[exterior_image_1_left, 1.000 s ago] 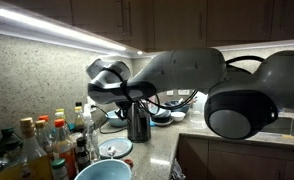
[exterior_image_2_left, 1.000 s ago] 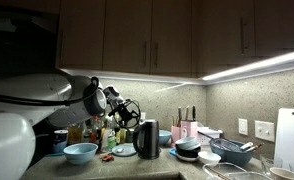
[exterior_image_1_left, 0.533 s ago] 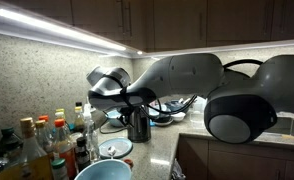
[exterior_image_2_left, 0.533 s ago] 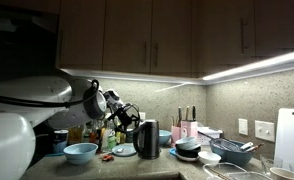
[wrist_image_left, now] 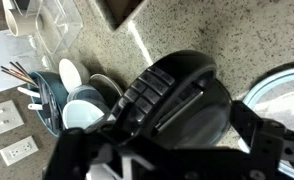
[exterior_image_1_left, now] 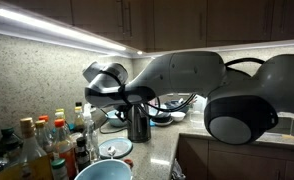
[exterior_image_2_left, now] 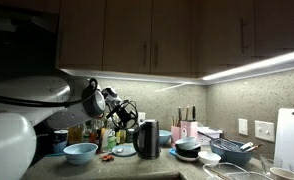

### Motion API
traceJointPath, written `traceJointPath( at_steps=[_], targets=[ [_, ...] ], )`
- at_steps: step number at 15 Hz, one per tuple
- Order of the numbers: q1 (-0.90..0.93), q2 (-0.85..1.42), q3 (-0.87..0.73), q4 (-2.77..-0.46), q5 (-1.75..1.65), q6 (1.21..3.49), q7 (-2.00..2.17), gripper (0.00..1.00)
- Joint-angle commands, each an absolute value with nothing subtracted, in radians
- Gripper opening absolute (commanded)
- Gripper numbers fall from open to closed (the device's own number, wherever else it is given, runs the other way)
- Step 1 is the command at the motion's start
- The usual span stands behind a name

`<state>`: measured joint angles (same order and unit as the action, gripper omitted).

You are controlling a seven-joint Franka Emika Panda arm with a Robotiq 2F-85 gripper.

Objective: Turn off the black electric kettle then open the lid

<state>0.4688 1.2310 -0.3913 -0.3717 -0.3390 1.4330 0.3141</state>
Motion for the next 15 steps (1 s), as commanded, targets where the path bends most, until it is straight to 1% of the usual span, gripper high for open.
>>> traceJointPath(
  at_steps=[1,4,15],
  targets=[
    [0.507,1.203,-0.392,-0.358,-0.428,1.353,0.361,1.0],
    [0.506,1.203,-0.376,-0.344,-0.453,1.347,0.338,1.0],
    [0.424,1.25,-0.35,-0.35,-0.449,1.433,0.29,1.0]
  ],
)
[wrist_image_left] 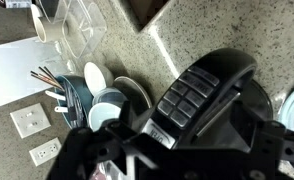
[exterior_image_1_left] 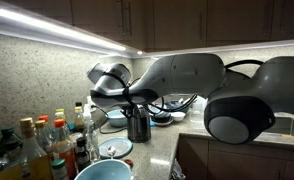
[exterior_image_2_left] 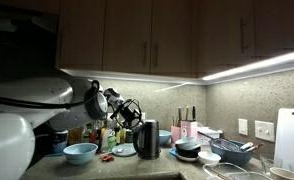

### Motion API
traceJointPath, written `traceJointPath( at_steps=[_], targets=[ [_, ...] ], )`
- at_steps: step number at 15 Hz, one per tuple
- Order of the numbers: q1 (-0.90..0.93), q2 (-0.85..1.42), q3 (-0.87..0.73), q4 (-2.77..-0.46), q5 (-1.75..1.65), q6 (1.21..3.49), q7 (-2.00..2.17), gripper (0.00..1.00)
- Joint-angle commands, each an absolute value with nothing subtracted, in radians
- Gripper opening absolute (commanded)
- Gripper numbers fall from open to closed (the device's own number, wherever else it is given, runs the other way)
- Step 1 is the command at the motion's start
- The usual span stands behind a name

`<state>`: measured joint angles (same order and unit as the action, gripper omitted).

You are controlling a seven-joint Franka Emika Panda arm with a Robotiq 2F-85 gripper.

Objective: Turn off the black electric kettle then open the lid

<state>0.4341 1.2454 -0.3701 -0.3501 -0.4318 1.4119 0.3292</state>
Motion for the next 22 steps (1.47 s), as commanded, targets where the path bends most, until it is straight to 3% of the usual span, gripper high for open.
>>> traceJointPath(
  at_steps=[1,22],
  targets=[
    [0.43,1.256,-0.351,-0.35,-0.453,1.438,0.29,1.0],
    [0.476,1.267,-0.37,-0.35,-0.508,1.46,0.276,1.0]
  ],
)
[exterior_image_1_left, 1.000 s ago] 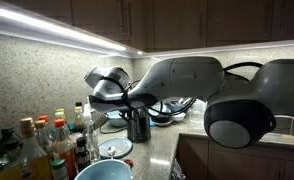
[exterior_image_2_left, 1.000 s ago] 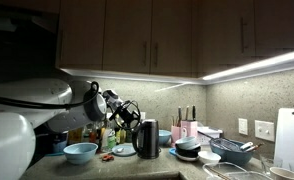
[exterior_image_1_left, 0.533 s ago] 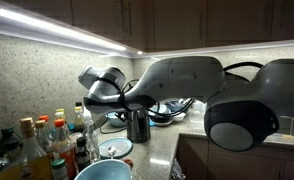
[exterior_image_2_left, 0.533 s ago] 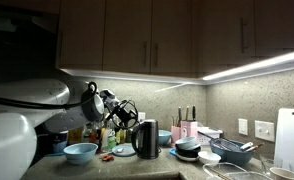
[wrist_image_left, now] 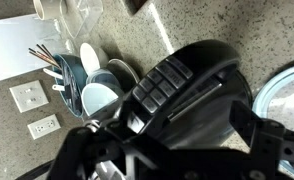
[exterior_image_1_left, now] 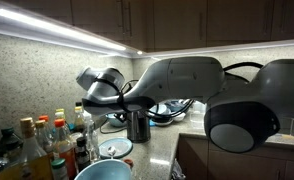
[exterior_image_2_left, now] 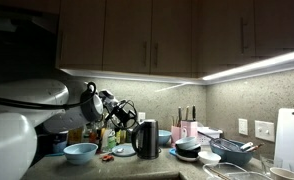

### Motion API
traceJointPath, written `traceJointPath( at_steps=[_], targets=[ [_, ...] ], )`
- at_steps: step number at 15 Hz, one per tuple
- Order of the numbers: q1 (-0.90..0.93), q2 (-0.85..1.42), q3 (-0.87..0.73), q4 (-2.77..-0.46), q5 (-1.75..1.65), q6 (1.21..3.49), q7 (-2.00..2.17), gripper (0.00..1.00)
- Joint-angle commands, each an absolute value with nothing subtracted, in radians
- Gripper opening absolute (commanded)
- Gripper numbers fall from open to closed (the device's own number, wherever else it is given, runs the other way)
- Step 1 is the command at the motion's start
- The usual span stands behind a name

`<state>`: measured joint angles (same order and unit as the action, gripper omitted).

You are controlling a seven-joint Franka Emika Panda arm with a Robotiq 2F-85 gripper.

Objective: Turn off the black electric kettle then open the lid

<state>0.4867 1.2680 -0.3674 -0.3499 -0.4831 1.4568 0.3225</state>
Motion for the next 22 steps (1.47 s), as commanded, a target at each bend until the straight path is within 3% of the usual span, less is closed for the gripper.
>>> traceJointPath(
  at_steps=[1,22],
  targets=[
    [0.472,1.268,-0.37,-0.35,-0.509,1.461,0.266,1.0],
    [0.457,1.276,-0.389,-0.44,-0.48,1.467,0.14,1.0]
  ],
)
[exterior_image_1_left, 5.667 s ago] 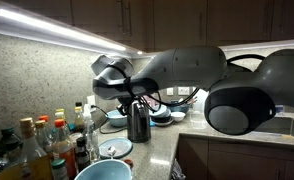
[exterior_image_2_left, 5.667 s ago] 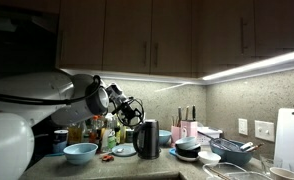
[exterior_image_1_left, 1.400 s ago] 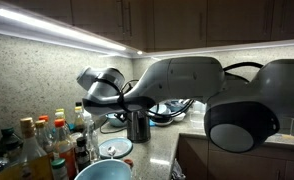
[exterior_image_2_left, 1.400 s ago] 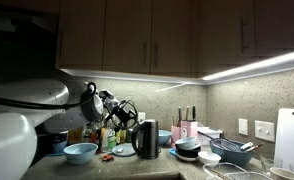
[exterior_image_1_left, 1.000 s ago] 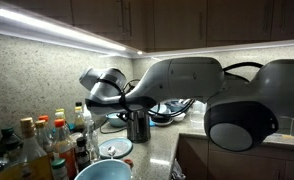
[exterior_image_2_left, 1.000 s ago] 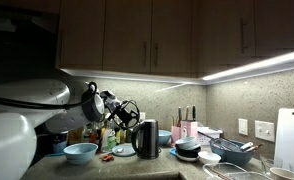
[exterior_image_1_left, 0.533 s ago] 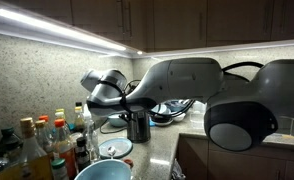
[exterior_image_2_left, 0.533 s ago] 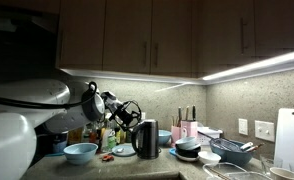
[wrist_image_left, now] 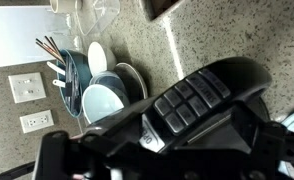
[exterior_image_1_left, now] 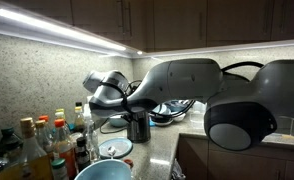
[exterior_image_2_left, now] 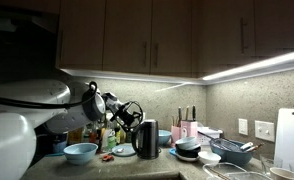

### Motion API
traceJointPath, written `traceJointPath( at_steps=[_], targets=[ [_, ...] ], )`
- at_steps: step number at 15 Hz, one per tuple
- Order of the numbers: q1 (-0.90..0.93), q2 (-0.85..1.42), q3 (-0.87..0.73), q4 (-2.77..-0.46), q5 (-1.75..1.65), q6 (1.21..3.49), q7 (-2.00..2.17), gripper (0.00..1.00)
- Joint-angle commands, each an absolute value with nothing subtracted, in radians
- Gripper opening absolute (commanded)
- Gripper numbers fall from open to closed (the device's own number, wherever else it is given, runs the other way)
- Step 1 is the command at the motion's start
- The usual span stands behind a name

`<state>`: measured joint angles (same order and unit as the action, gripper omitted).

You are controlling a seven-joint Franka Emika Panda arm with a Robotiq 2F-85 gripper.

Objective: Turn off the black electric kettle then open the lid

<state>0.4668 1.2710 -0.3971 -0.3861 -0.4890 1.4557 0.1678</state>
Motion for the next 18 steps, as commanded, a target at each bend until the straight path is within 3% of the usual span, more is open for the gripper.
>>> traceJointPath(
  at_steps=[1,12,18],
  targets=[
    [0.455,1.278,-0.389,-0.445,-0.478,1.462,0.14,1.0],
    [0.481,1.249,-0.436,-0.439,-0.477,1.338,0.184,1.0],
    [0.519,1.183,-0.385,-0.352,-0.479,1.175,0.243,1.0]
  ],
)
